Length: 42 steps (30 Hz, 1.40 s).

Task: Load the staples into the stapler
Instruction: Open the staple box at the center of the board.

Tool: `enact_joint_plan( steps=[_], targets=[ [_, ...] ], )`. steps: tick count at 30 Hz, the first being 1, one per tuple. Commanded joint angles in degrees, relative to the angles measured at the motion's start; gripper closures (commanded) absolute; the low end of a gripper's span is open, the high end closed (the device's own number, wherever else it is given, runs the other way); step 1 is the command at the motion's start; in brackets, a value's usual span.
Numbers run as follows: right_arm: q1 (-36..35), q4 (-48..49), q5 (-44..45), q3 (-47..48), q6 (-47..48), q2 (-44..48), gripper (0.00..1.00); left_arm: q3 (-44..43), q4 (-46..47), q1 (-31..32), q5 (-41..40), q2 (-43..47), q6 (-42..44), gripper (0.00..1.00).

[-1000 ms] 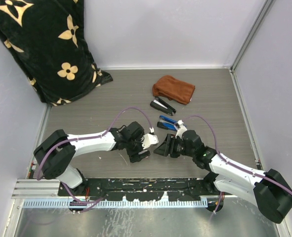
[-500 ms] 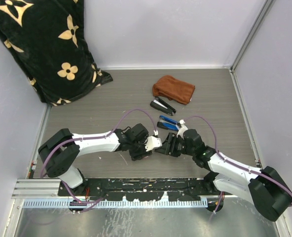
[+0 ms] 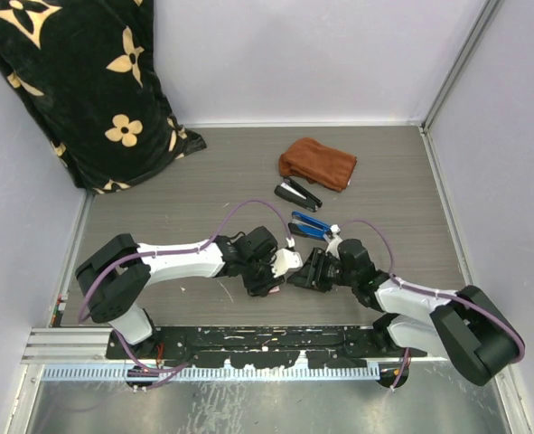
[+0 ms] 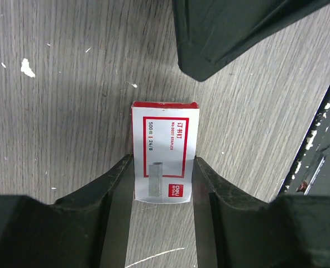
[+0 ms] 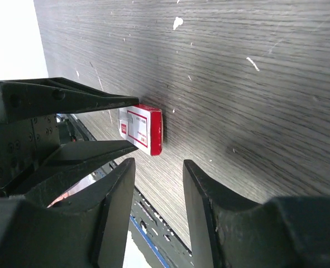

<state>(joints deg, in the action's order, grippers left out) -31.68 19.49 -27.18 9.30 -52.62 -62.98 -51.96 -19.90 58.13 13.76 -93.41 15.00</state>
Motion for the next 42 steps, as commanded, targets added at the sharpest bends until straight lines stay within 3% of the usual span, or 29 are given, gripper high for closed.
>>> enact_joint_plan(
  steps=[1, 13, 42],
  targets=[
    [0.15, 9.94, -4.55, 1.22, -0.56, -4.77, 0.56, -2.11, 1.58, 0.45, 1.59, 0.69, -1.19, 0.61],
    [-0.6, 20.49, -9.65, 4.44, -1.61, -19.06, 0.62, -2.83, -0.92, 4.5, -4.95, -1.1, 1.65, 0.61],
    [-8.96, 25.52, -6.28, 6.99, -4.28, -27.81, 0.7, -3.0, -1.46, 6.25, -5.64, -1.71, 2.13, 0.6]
  ],
)
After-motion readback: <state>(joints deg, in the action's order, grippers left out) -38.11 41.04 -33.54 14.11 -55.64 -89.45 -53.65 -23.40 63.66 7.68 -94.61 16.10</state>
